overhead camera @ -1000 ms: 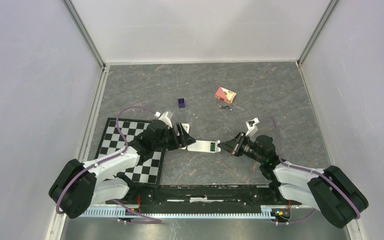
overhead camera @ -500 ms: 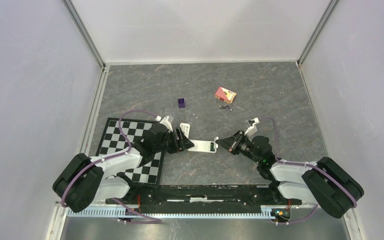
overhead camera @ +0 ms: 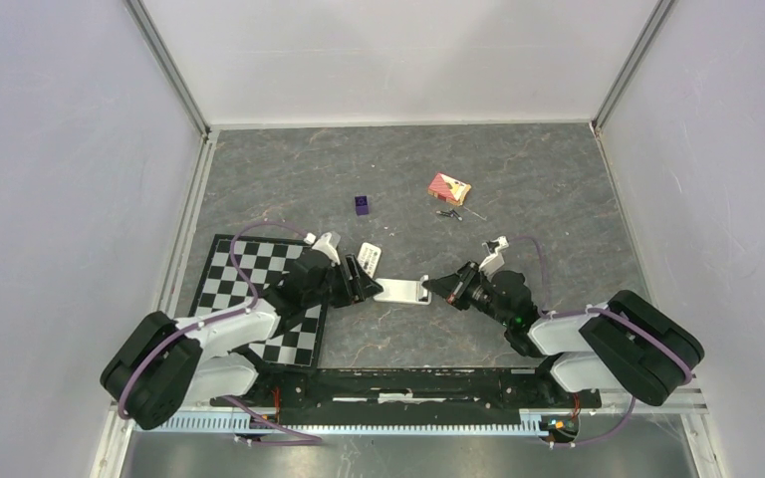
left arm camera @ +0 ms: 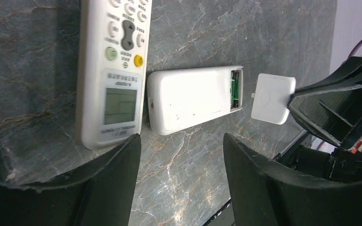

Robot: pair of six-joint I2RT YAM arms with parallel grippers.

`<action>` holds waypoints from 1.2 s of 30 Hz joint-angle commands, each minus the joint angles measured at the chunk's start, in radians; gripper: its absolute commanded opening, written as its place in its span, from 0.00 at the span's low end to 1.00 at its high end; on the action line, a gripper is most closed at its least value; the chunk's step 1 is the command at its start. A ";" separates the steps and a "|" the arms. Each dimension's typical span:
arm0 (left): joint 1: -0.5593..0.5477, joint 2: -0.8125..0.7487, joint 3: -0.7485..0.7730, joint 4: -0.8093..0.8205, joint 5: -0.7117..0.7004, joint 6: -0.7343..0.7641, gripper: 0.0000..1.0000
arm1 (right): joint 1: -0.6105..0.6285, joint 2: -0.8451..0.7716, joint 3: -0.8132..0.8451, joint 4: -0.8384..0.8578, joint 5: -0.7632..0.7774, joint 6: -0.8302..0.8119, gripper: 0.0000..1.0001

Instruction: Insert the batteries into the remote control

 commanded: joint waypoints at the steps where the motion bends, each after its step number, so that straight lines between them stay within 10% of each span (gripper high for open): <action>1: 0.003 -0.072 -0.002 -0.021 -0.053 0.000 0.72 | 0.009 0.035 0.040 0.077 0.024 0.013 0.00; 36: 0.003 -0.055 0.015 -0.001 0.005 -0.022 0.74 | 0.018 0.175 0.038 0.136 0.033 0.033 0.00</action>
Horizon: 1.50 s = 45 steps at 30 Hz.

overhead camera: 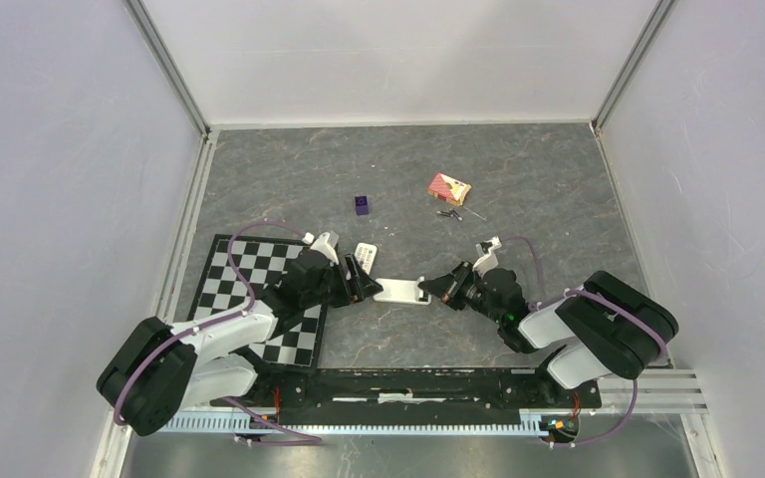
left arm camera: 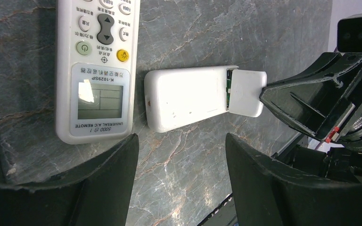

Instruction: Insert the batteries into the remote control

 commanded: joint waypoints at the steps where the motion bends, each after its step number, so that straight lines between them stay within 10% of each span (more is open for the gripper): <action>1: 0.003 0.003 0.017 0.034 0.010 -0.017 0.74 | 0.004 0.010 -0.004 0.053 0.025 0.008 0.00; 45: 0.003 0.019 0.010 0.034 0.001 -0.001 0.74 | -0.012 0.034 -0.013 0.061 0.055 0.015 0.00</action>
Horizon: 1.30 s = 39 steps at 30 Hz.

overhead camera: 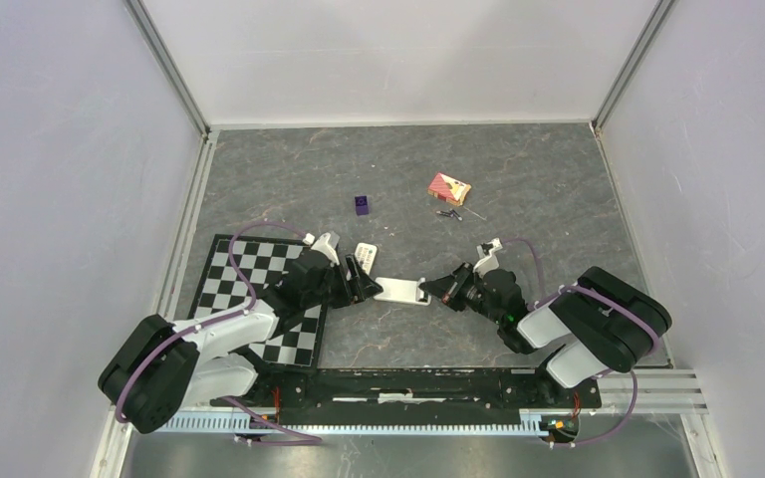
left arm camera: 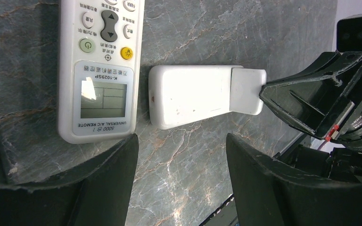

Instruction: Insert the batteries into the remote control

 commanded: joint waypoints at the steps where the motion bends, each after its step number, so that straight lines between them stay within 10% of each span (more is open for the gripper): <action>1: 0.003 0.005 0.010 0.034 0.002 -0.001 0.75 | -0.008 -0.006 -0.004 0.024 0.055 -0.002 0.00; 39: 0.003 0.029 0.047 0.009 -0.012 0.010 0.78 | -0.074 -0.039 -0.010 -0.152 -0.038 -0.076 0.40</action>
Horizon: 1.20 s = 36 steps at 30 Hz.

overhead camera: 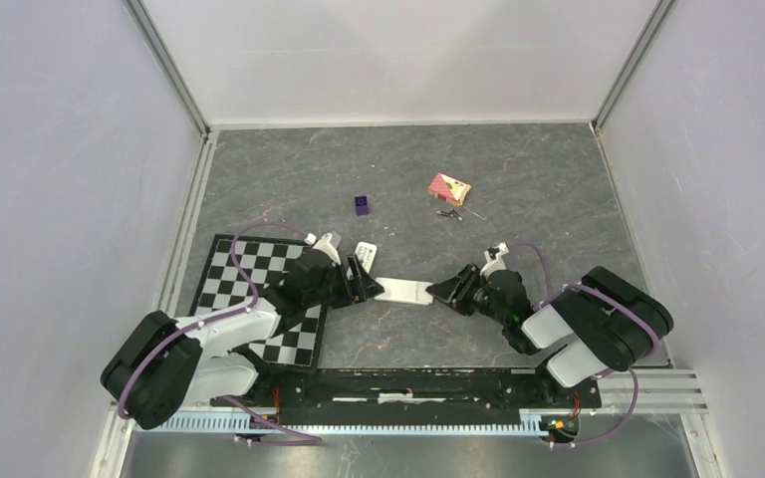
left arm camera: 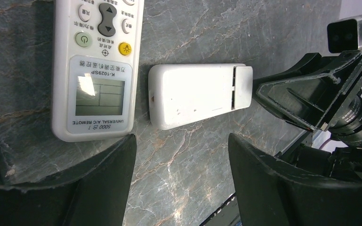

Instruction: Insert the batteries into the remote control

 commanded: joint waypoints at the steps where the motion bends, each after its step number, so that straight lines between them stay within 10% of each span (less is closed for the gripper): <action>1: 0.003 0.011 0.037 0.012 -0.011 0.009 0.78 | -0.005 -0.066 0.034 -0.158 0.018 -0.097 0.40; 36: 0.003 0.089 0.062 0.012 0.037 0.019 0.78 | 0.097 -0.099 0.153 -0.482 0.215 -0.264 0.31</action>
